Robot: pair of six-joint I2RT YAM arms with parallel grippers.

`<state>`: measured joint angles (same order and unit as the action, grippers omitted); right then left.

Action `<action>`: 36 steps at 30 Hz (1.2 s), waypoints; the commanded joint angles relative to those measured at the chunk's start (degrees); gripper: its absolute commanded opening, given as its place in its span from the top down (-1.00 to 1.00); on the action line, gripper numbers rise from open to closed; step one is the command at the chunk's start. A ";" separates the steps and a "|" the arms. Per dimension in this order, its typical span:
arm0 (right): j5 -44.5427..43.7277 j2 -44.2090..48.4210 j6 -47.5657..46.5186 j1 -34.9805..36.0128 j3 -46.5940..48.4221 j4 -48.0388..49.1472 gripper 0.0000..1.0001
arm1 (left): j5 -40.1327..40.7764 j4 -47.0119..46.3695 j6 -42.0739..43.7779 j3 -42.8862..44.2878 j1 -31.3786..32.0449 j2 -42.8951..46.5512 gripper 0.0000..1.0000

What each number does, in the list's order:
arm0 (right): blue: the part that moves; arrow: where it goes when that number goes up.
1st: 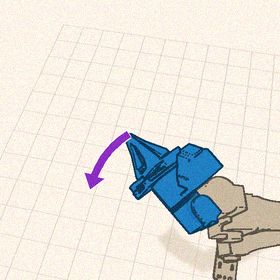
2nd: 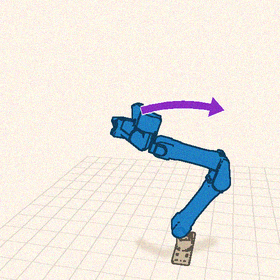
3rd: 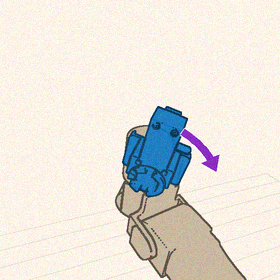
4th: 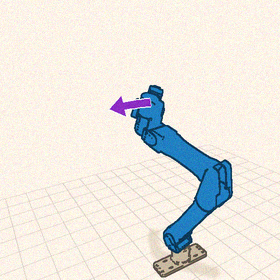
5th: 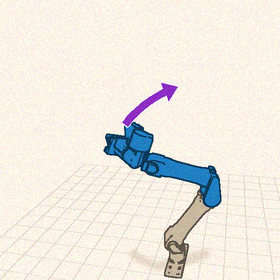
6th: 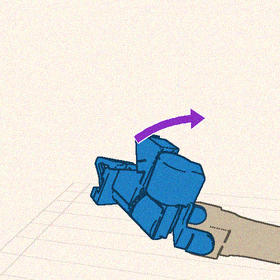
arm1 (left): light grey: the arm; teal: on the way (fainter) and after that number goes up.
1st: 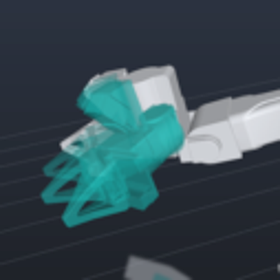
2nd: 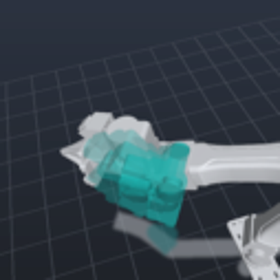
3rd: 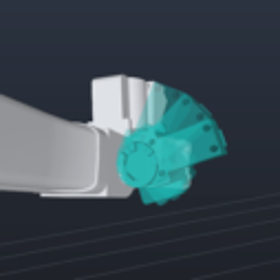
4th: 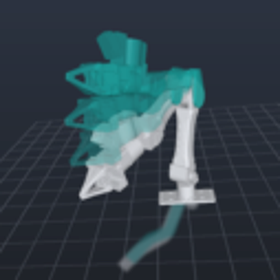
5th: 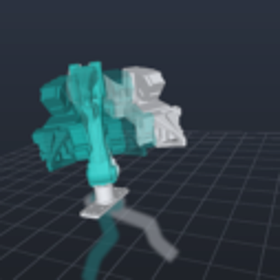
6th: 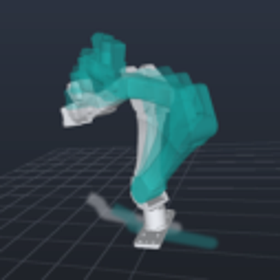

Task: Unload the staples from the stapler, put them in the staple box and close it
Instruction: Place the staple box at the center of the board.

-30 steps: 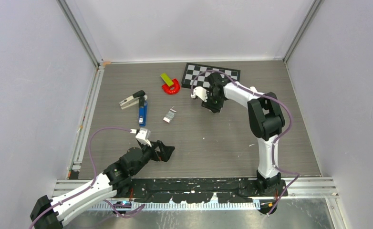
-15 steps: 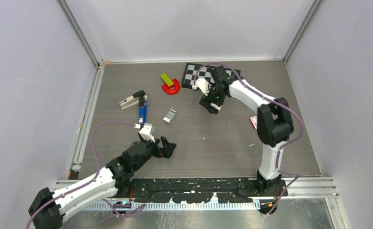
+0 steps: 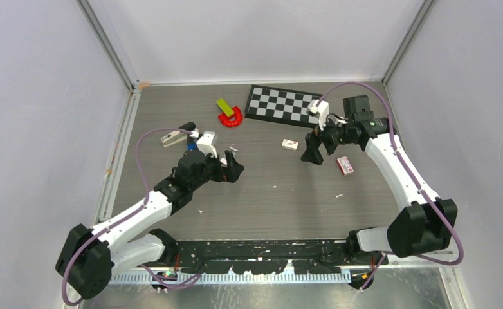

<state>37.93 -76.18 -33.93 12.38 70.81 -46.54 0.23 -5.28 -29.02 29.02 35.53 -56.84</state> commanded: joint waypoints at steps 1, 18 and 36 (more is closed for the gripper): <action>11.58 -1.20 0.85 -3.42 -1.74 -1.79 -0.99 | -2.54 1.06 4.34 4.81 -1.27 -3.68 -0.94; 9.20 -1.35 2.40 -3.43 -2.34 -0.65 -0.99 | -5.61 -2.44 6.53 7.56 -6.26 -13.82 -0.89; 7.38 -1.36 1.00 -3.49 -2.43 -1.28 -0.99 | -6.30 -1.30 10.91 10.68 -6.29 -17.70 -0.87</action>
<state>45.78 -79.42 -32.42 8.88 68.42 -48.49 -4.82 -4.89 -19.27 38.24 29.58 -75.24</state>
